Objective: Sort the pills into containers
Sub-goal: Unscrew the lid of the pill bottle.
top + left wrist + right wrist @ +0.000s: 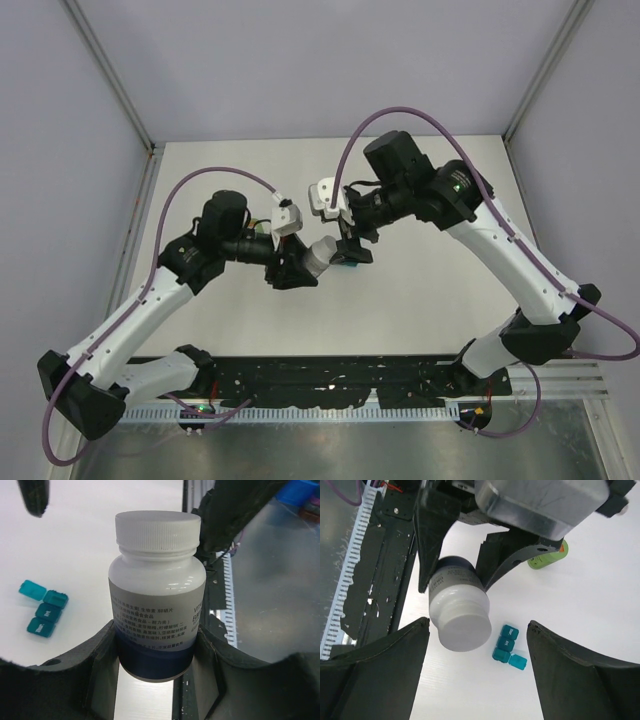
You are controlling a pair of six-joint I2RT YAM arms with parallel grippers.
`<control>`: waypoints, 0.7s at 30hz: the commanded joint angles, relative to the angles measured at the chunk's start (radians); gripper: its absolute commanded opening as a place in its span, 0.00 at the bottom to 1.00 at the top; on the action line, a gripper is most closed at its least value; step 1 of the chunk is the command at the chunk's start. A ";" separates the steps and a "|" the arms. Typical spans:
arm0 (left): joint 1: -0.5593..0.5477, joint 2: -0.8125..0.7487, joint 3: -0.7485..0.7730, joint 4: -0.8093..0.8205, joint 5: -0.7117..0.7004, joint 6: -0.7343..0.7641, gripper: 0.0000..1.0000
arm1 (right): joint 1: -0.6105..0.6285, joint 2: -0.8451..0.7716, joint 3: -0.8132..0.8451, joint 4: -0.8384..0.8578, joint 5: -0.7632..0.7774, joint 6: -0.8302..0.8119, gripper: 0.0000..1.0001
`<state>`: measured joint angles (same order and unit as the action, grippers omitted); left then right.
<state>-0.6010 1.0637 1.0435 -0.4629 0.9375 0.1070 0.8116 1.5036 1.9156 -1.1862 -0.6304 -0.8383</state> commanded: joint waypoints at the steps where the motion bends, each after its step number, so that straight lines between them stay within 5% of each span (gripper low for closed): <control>1: -0.006 -0.034 0.039 0.029 -0.182 0.048 0.00 | -0.003 0.010 0.083 0.040 -0.074 0.128 0.84; 14: -0.028 -0.071 0.010 0.075 -0.422 0.069 0.00 | -0.107 0.110 0.114 0.194 -0.078 0.525 0.82; 21: -0.034 -0.068 0.000 0.095 -0.506 0.065 0.00 | -0.135 0.167 0.068 0.246 -0.121 0.610 0.82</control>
<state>-0.6292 1.0168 1.0431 -0.4431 0.4969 0.1654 0.6804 1.6585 1.9991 -1.0042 -0.7132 -0.3225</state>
